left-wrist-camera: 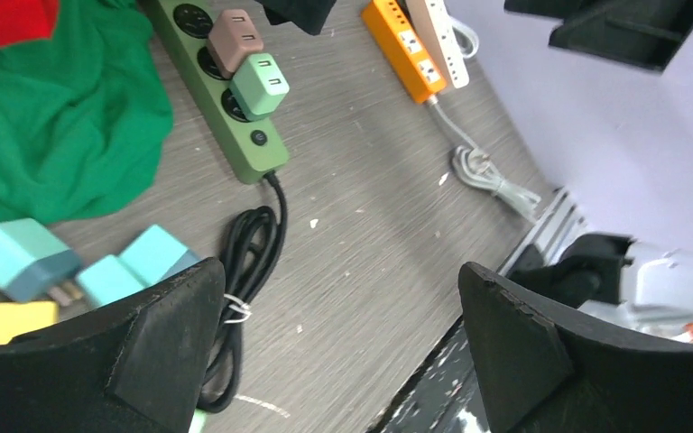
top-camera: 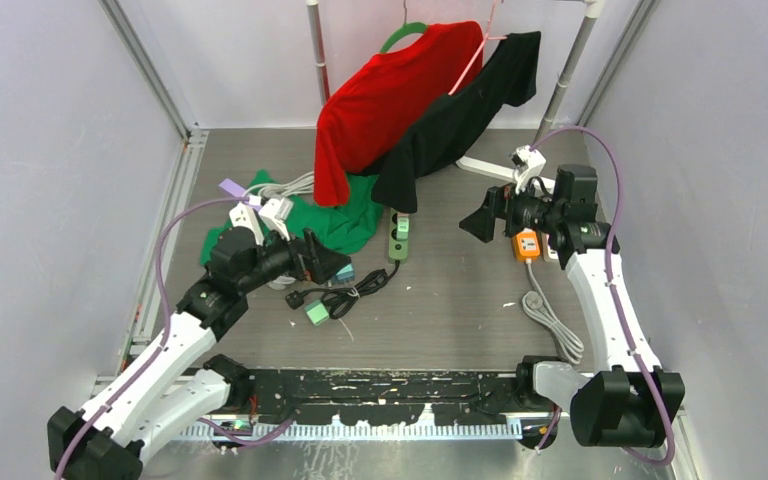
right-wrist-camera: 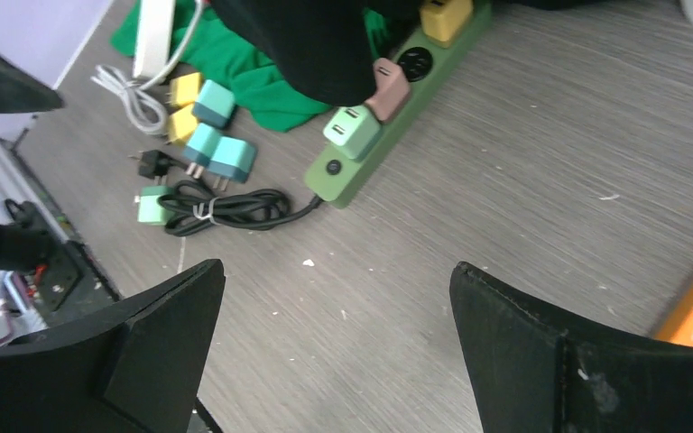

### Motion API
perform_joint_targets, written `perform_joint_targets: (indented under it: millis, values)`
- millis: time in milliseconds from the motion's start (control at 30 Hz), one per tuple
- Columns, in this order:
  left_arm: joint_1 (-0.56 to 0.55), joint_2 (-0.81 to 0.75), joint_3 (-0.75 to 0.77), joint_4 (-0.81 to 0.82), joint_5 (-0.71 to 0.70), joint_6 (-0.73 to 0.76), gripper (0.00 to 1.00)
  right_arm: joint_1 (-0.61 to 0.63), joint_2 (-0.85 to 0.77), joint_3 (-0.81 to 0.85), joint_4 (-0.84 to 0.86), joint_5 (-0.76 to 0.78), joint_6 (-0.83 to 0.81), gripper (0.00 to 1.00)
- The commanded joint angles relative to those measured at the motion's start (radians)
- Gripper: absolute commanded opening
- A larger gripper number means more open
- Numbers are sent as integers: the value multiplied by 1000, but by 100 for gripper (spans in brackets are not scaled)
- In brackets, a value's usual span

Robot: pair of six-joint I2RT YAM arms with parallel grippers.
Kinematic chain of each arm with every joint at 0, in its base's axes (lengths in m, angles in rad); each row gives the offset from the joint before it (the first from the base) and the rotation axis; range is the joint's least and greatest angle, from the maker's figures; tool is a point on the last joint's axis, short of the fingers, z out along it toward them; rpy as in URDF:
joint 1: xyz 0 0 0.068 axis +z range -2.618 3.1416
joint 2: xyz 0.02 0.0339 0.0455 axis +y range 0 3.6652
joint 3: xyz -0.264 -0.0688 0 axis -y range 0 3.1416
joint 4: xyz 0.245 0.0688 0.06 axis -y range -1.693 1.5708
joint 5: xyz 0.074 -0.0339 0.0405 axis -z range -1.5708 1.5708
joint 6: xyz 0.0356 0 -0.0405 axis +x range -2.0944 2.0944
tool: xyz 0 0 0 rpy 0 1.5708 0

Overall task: Pull the plug off the socket
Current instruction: Move the socket to the center of the board.

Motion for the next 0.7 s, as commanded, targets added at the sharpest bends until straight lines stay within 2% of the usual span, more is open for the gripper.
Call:
perform_joint_targets:
  millis: [0,100,233,333,467,667]
  values:
    - [-24,67,-54,275,-21,-249,99,-4,-5,-10,52,-108,54,100]
    - [-135,141,-54,283,-200,-212,98,-5,-5,-43,75,-71,36,100]
    - [-400,273,35,187,-638,-51,98,-6,-1,-61,93,-59,35,100]
    - [-479,419,146,92,-842,-49,98,-6,-7,-68,107,-57,41,100]
    - [-502,630,286,1,-929,-47,98,-7,-12,-78,123,-47,52,100]
    - [-501,890,489,-84,-944,-7,100,-6,-19,-93,145,-41,61,100]
